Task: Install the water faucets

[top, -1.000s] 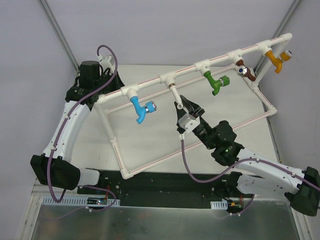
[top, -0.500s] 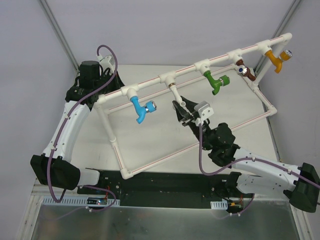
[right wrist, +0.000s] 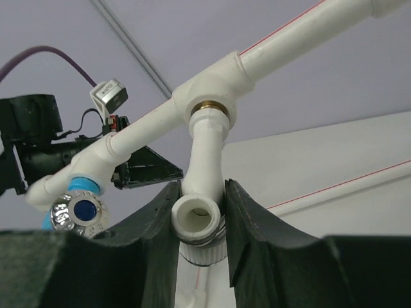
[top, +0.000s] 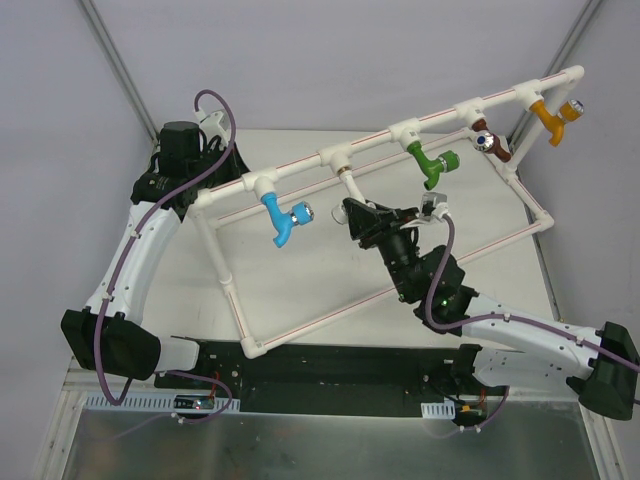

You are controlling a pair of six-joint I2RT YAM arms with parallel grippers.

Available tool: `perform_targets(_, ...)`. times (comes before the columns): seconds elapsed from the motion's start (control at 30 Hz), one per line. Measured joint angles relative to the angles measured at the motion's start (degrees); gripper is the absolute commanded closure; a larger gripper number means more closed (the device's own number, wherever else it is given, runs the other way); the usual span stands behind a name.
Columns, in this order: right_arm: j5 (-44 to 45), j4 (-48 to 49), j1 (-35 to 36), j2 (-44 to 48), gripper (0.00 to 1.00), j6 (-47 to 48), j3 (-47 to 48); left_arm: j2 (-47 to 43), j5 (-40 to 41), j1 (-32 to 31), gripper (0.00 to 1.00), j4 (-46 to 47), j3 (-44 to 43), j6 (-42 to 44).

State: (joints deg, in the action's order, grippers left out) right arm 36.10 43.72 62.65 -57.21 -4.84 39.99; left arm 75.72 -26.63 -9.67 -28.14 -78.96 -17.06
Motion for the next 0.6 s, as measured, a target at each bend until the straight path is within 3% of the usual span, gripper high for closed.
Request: perform_targets(0.6,4.66,-14.97,0.24,3.08,1.00,-48.22,2.05,-0.13,0.02,-0.48,1.00,-0.37,0.11,0.00)
